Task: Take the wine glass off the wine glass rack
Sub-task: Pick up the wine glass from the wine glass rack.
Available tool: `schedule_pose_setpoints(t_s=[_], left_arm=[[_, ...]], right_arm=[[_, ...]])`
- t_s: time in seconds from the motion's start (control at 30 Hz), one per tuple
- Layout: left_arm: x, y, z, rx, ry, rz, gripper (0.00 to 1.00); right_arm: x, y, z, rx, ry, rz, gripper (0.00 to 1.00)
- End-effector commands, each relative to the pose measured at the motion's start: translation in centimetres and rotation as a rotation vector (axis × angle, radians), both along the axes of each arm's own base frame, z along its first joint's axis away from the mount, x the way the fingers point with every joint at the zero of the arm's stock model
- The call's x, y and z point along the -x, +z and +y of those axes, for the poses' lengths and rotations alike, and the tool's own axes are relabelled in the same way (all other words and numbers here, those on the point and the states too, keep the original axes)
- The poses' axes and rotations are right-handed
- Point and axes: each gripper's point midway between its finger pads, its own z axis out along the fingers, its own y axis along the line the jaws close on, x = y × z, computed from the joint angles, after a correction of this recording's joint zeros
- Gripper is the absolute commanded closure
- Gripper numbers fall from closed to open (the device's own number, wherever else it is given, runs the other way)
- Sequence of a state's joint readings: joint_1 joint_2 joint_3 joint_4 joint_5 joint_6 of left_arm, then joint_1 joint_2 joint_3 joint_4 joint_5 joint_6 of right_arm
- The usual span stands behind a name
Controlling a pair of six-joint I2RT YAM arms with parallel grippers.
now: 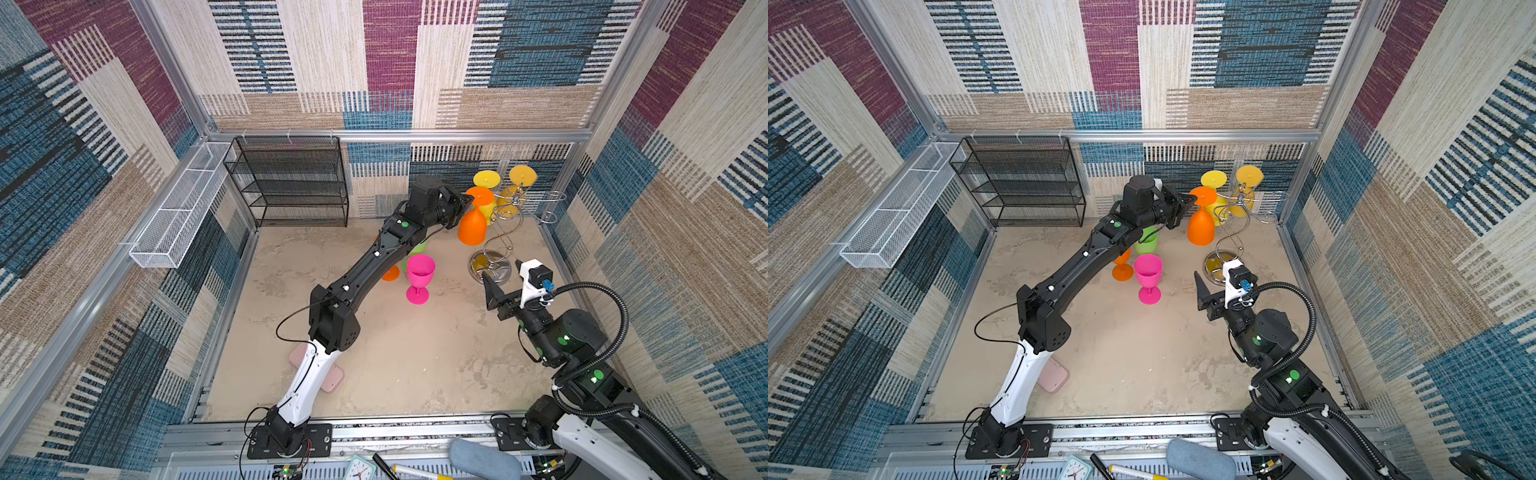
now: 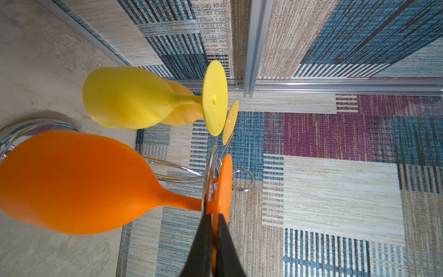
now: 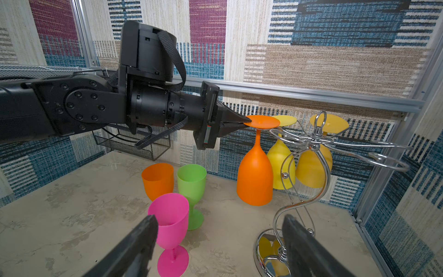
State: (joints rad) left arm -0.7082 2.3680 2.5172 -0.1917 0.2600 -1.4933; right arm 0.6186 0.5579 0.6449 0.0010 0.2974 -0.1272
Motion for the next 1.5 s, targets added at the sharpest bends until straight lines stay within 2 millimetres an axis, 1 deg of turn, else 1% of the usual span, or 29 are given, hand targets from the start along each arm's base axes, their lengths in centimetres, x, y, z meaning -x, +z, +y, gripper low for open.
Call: schedule_pose_setpoints(t_s=[0.0,0.07,0.4,0.67,0.97,1.17,1.37,1.47], left_arm=[[-0.1,2.1,0.2,0.043,0.009,-0.057,0.94],[-0.1,2.3,0.3,0.045,0.010,-0.062,0.96],[0.0,3.3,0.6,0.048,0.023,-0.090,0.99],[-0.6,2.8,0.6,0.038,0.047,-0.107,0.99],[-1.2,3.3,1.0,0.011,0.084,-0.167,0.99],[-1.8,2.9,0.8,0.016,0.095,-0.187,0.99],[-2.4,2.3,0.0,0.052,0.088,-0.204,0.98],[-2.5,2.5,-0.2,0.065,0.082,-0.224,0.99]], right_arm=[[0.0,0.4,-0.1,-0.019,-0.004,-0.005,0.17],[0.0,0.4,-0.1,-0.020,-0.005,-0.004,0.17],[-0.1,0.3,-0.1,-0.020,-0.008,-0.001,0.17],[0.0,0.3,0.0,-0.019,-0.002,-0.001,0.17],[0.0,0.3,0.1,-0.020,0.002,-0.001,0.17],[-0.1,0.2,0.2,-0.018,0.007,0.002,0.17],[-0.2,0.1,0.4,-0.010,0.011,0.005,0.17],[-0.3,0.0,0.5,-0.008,0.013,0.007,0.17]])
